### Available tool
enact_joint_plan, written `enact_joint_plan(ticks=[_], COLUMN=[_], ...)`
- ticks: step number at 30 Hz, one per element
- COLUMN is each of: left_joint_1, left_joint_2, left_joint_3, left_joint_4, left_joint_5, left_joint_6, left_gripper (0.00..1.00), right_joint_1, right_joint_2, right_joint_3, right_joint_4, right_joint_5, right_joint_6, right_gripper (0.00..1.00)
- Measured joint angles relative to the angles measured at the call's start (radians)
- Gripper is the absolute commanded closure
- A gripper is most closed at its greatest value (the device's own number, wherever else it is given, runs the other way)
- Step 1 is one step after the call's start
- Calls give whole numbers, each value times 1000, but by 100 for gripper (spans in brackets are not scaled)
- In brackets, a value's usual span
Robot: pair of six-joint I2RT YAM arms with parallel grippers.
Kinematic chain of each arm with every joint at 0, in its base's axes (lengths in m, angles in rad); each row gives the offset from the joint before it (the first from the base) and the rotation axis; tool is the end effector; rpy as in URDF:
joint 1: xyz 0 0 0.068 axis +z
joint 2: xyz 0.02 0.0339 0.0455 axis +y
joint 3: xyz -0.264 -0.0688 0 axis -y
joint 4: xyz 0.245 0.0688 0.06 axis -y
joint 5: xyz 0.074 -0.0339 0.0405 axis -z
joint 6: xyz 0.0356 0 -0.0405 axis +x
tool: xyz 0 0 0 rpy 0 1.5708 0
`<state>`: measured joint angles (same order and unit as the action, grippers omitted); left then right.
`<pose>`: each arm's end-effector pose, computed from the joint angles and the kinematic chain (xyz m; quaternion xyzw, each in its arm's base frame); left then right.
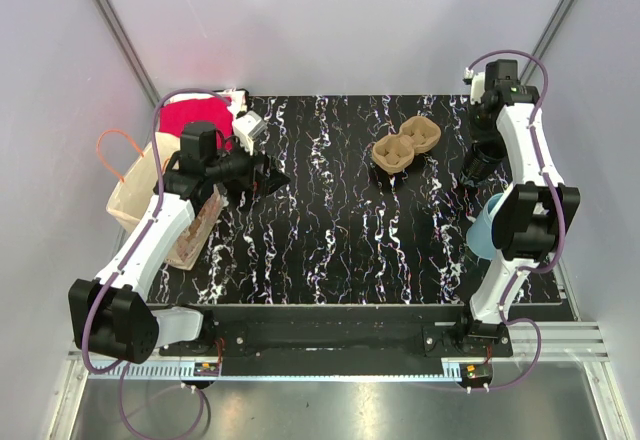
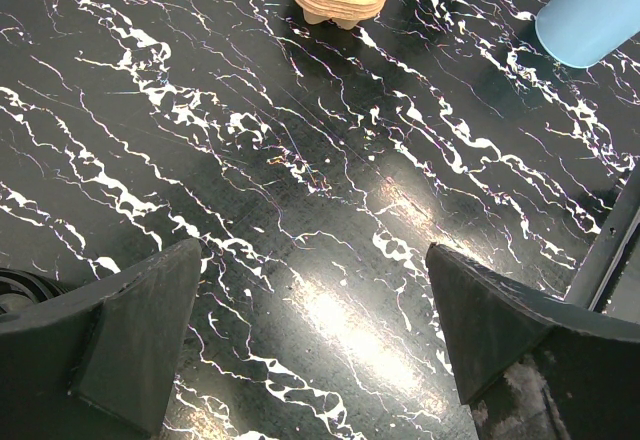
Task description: Pack the takeout coffee
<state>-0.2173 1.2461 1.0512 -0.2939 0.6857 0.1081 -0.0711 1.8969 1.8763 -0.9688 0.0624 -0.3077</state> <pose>0.2660 -0.0818 0.3274 0.3016 0.7686 -0.3142 0.4686 0.4097 -0.0314 0.3270 -0.1041 0.9519 -0.0833 0.2757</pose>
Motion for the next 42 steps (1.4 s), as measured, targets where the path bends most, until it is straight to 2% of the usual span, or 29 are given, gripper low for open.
enact_joint_plan(ticks=[13,26,42], left_joint_1=[0,0,-1], left_joint_2=[0,0,0], left_joint_3=[-12,-13,-13], left_joint_4=[3,4,4], left_joint_5=[0,0,0], left_joint_6=[0,0,0], left_gripper=[1,1,1], right_joint_1=[0,11,53], right_joint_2=[-43,-52,-64], right_joint_3=[35,173,210], right_joint_4=[-18,-55,-77], right_joint_5=[7,69,109], right_joint_6=[-11,-34,-42], right_gripper=[100,100,100])
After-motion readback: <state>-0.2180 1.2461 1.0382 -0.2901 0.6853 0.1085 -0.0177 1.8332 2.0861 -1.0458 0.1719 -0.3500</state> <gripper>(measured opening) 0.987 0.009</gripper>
